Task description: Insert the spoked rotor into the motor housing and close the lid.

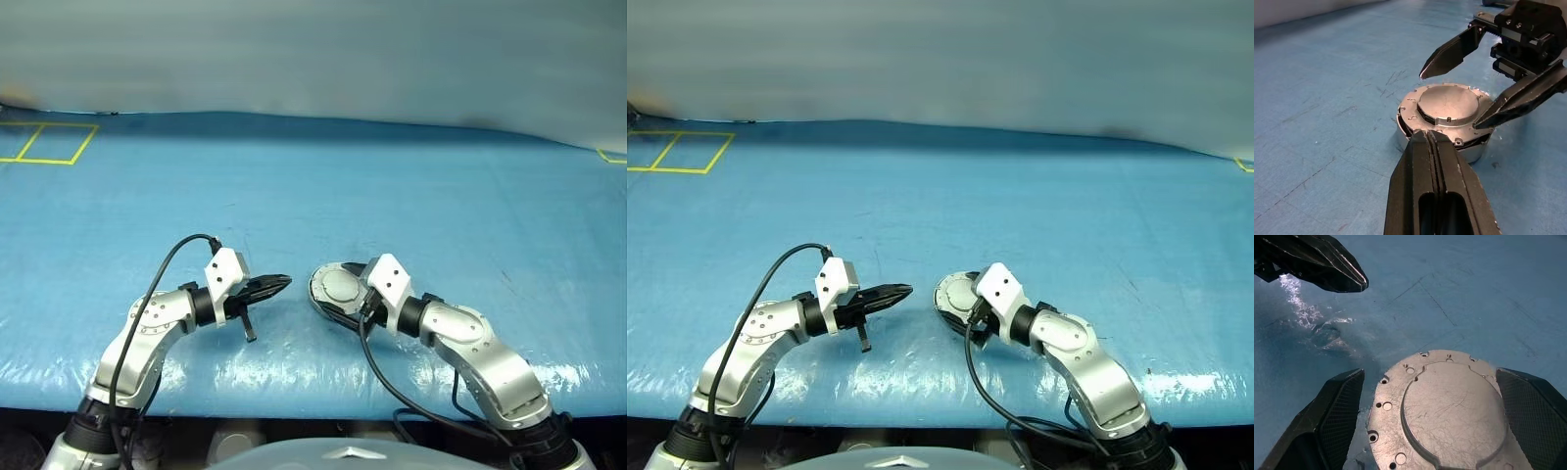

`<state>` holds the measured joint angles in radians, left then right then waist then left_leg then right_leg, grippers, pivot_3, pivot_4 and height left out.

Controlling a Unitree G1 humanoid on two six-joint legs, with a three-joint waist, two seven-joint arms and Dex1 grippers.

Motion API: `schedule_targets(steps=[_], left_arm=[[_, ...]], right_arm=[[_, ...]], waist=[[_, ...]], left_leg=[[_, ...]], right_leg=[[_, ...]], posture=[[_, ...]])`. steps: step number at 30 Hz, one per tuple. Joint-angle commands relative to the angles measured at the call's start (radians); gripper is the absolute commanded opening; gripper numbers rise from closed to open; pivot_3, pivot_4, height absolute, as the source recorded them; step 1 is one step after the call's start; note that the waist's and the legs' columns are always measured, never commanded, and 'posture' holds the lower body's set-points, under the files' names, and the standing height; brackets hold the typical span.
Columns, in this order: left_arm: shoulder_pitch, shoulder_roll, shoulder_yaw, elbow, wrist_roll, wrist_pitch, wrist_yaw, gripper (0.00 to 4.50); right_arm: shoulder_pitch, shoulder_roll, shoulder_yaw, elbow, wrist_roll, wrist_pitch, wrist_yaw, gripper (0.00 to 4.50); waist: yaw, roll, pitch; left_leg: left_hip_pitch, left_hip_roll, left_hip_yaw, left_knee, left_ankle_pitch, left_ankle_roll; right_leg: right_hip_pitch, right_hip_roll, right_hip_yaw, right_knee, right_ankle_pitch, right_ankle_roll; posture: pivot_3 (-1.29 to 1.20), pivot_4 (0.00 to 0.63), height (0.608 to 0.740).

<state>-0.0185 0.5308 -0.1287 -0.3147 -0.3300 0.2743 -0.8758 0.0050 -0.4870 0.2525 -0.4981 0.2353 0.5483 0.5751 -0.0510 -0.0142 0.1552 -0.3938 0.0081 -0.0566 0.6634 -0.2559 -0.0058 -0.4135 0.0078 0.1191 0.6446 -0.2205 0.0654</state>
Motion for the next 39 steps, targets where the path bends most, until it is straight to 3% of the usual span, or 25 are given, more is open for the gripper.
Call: schedule_targets(steps=[1,9,12,15,25,39], left_arm=[[-0.012,-0.002,-0.008,-0.008,0.005,-0.013,0.0,0.0],[-0.012,-0.006,-0.013,-0.006,0.024,-0.022,0.005,0.0],[-0.01,-0.01,-0.014,-0.007,0.025,-0.022,0.007,0.0],[-0.008,-0.014,-0.015,-0.009,0.028,-0.023,0.008,0.0],[-0.015,-0.027,-0.013,0.002,0.034,-0.029,0.013,0.0],[-0.016,-0.04,-0.017,0.007,0.035,-0.036,0.02,0.0]], right_arm=[[0.001,0.006,-0.008,0.023,-0.014,-0.015,-0.009,4.49],[0.002,0.002,0.024,0.083,-0.064,-0.044,-0.008,4.49],[0.002,0.005,0.028,0.082,-0.068,-0.054,-0.002,3.91],[-0.001,0.015,0.029,0.085,-0.08,-0.051,-0.015,3.04],[-0.025,0.09,-0.03,0.058,0.013,0.011,-0.013,3.04],[-0.01,0.074,0.064,0.184,-0.127,-0.034,-0.048,3.04]], waist=[[0.0,0.0,0.0],[-0.001,0.0,0.0],[-0.001,0.0,0.0],[-0.001,0.0,0.0],[-0.008,0.0,0.0],[-0.015,-0.002,-0.001]], left_leg=[[0.0,0.0,0.0,0.0,0.0,0.0],[0.0,0.0,0.0,0.0,0.0,0.0],[0.001,0.0,0.0,0.0,0.0,0.0],[0.001,0.0,0.0,0.0,0.0,0.0],[0.0,0.0,0.0,0.0,0.0,0.0],[0.005,0.001,0.0,0.0,0.0,0.0]], right_leg=[[0.0,0.0,0.0,0.0,0.0,0.0],[0.0,0.0,0.0,0.0,0.0,0.0],[0.0,0.0,0.0,0.0,0.0,0.0],[0.0,0.0,0.0,0.0,0.0,0.0],[0.0,0.0,0.0,0.0,0.0,0.0],[0.004,0.001,0.0,0.001,0.0,0.0]], posture=[[0.0,0.15,0.74],[0.0,0.15,0.74],[0.0,0.15,0.74],[0.0,0.15,0.74],[0.0,0.15,0.74],[0.0,0.15,0.74]])
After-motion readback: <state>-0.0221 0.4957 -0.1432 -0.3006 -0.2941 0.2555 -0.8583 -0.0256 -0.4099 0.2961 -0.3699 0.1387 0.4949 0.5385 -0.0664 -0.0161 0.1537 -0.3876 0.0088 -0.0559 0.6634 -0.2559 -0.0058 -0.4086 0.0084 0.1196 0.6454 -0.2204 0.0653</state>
